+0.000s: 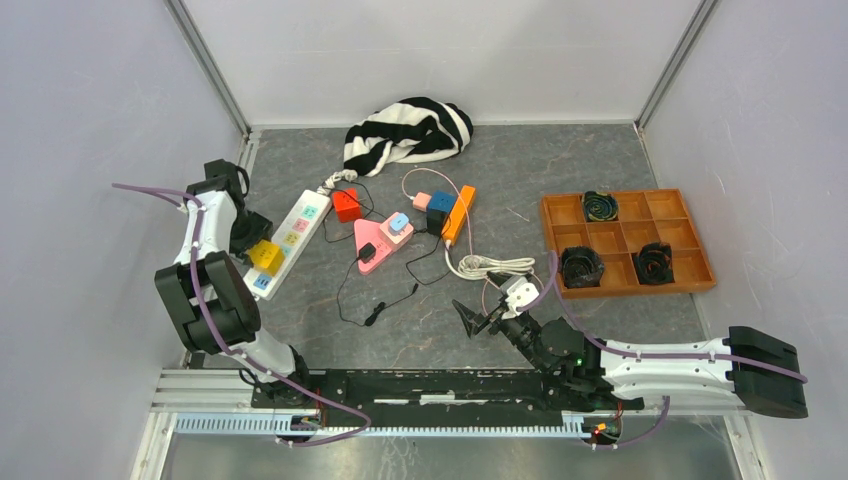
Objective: Insert the plug
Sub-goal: Insert the plug into the socket.
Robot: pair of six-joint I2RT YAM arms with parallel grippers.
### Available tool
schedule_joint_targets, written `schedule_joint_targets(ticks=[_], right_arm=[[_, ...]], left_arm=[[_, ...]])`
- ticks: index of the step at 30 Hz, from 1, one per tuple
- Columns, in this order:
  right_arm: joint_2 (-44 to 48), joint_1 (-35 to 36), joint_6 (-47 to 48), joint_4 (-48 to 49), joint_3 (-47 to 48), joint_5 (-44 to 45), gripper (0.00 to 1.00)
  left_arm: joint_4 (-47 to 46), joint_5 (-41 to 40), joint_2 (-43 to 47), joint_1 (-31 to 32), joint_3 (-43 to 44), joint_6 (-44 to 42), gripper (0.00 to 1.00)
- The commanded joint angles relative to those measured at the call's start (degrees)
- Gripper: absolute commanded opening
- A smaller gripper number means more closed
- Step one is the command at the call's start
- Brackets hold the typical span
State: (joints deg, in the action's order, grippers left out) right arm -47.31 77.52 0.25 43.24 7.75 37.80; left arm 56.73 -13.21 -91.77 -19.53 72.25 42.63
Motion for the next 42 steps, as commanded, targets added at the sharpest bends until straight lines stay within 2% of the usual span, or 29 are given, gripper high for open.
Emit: schedule_joint_targets(ticks=[1,15,26,32,36,42], right_arm=[[0.4,0.0,0.0,2.7,0.5,0.6,0.98],[0.1,0.0,-0.2,3.4,0.3,0.2,0.98],[0.7,0.0,-0.2,3.0,0.3,0.2,0.98],[1.0,0.0,-0.2,3.4,-0.1,0.5,0.98],[0.8,0.0,-1.6,3.5,-0.5,0.2,0.98],[0.3,0.0,-2.3,3.8,-0.6,-0.4,0.98]], left_arm=[[-0.4,-0.6,0.0,-0.1,-1.7,-2.6,0.35],[0.3,1.3,2.6,-0.1,-2.5,-4.1,0.34],[-3.7,0.4,-1.0,-0.2,-2.9,-5.7,0.33],[-5.9,1.4,-0.3,-0.1,-7.3,-4.9,0.33],[-8.9,0.5,-0.1,1.4,-13.2,-3.5,0.26],[-13.0,0.6,-0.8,3.1,-20.2,-1.4,0.24]])
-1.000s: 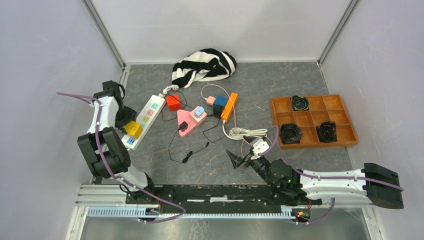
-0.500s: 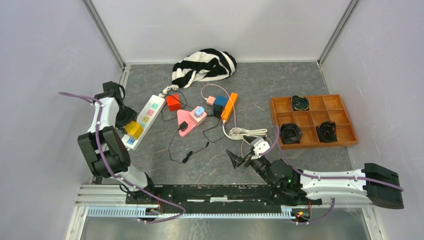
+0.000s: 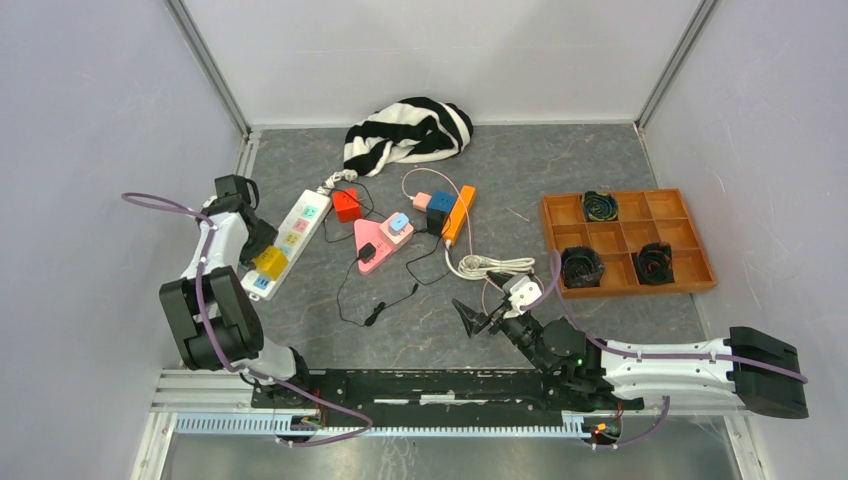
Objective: Insert the plug
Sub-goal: Insert the plug into the socket, then pick up the plug from the center of the board.
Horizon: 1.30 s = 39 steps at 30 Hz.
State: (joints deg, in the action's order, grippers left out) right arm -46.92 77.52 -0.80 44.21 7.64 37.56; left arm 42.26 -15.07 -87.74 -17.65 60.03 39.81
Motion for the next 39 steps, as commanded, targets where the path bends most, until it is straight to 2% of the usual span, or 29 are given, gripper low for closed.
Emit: schedule_joint_targets(ticks=[1,5,10,17,20,25,30,34,39], right_arm=[[0.0,0.0,-1.4,2.7,-0.5,-0.3,0.98],[0.4,0.0,-1.2,2.3,-0.8,-0.3,0.98],[-0.4,0.0,0.3,1.5,-0.2,1.8,0.98],[-2.7,-0.1,-2.0,-0.9,2.8,1.1,0.98],[-4.5,-0.1,-4.1,-3.9,5.3,0.7,0.98],[-7.7,-0.1,-6.5,-8.0,8.7,0.8,0.98],[-9.5,-0.1,-7.4,-12.5,12.7,2.2,0.98],[-8.7,0.0,-9.2,-17.4,15.3,2.6,0.98],[-6.6,-0.1,-9.3,-19.4,15.4,5.7,0.98]], left_arm=[[1.4,1.8,-5.1,1.2,-8.3,1.4,0.24],[1.6,1.2,-4.0,1.2,-8.5,1.2,0.34],[1.6,4.9,1.0,1.2,-6.8,0.0,0.67],[3.1,6.7,6.7,1.2,-3.8,-1.1,0.92],[3.7,5.7,9.7,1.3,-2.4,-1.2,0.99],[1.5,3.6,16.5,2.9,-3.5,-2.1,1.0],[-1.9,2.1,21.2,7.9,-3.6,-4.4,0.99],[-9.5,7.4,23.9,12.4,-6.1,-10.9,0.94],[-16.4,10.6,21.4,15.0,-6.2,-13.1,0.88]])
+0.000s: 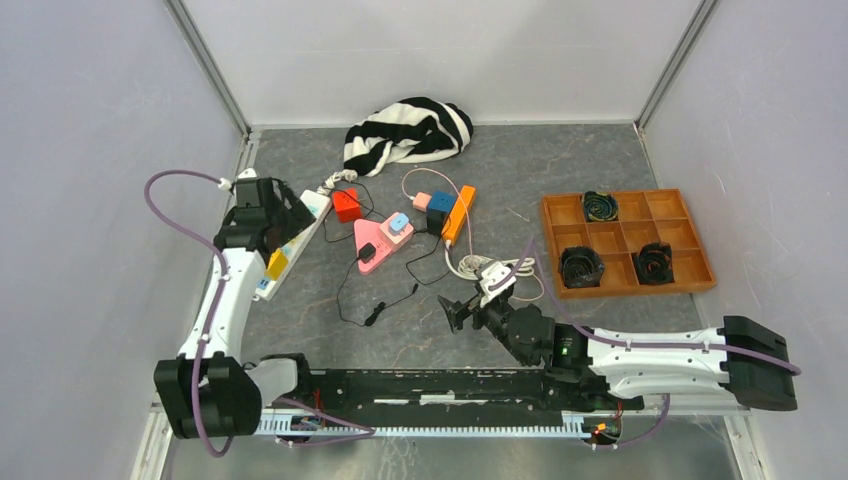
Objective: Insert the plug
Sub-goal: Pick up the plug from the center of the board.
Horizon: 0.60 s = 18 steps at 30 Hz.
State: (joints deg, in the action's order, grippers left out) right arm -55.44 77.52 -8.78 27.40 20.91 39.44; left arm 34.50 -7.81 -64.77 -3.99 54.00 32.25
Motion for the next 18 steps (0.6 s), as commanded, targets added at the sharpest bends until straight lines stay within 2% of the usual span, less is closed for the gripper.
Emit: schedule_joint_targets(ticks=[1,6,13,18], right_arm=[[2.2,-0.1,-1.2,-2.8,2.3,4.6,0.98],[4.5,-0.1,-0.8,-2.6,2.8,6.2,0.98],[6.0,0.0,0.8,-4.3,4.6,7.1,0.98],[7.0,-0.1,1.3,-4.4,4.5,6.7,0.98]], left_arm=[[-9.5,3.6,-2.7,1.7,0.6,-5.8,0.87],[-11.7,2.5,-10.4,5.7,5.7,-6.5,0.87],[-21.1,2.6,-17.8,9.6,4.5,-6.5,0.78],[-25.3,3.5,-23.0,10.3,3.9,-6.7,0.79]])
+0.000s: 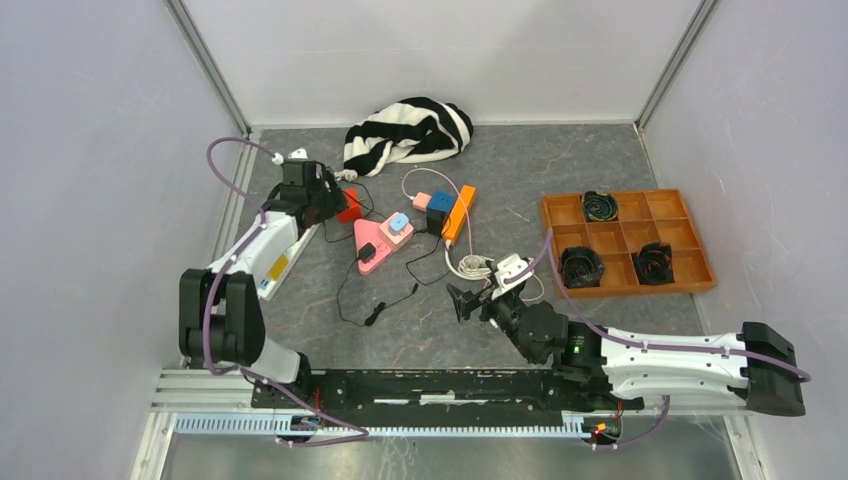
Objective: Insert the plug
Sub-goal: Pick up the plug from the center of the board.
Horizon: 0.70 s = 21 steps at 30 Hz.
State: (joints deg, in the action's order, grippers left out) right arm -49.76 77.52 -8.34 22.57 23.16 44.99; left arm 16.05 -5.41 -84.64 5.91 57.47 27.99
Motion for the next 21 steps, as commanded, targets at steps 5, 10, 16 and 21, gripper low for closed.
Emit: schedule_joint_targets(ticks=[5,10,16,21], right_arm=[[2.2,-0.1,0.6,1.1,1.5,1.4,0.98],[3.2,-0.1,0.8,1.4,0.6,2.5,0.98],[3.9,-0.1,2.6,1.0,0.9,3.4,0.98],[4.3,-0.1,3.6,1.0,1.4,5.8,0.98]], left_arm=[[-8.1,1.6,-7.0,0.6,2.4,-2.9,0.78],[-7.0,1.4,-11.5,1.2,6.0,-3.6,0.72],[-6.4,0.6,-14.7,1.4,8.1,-5.3,0.76],[-6.2,-0.1,-16.8,1.9,9.6,-6.7,0.81]])
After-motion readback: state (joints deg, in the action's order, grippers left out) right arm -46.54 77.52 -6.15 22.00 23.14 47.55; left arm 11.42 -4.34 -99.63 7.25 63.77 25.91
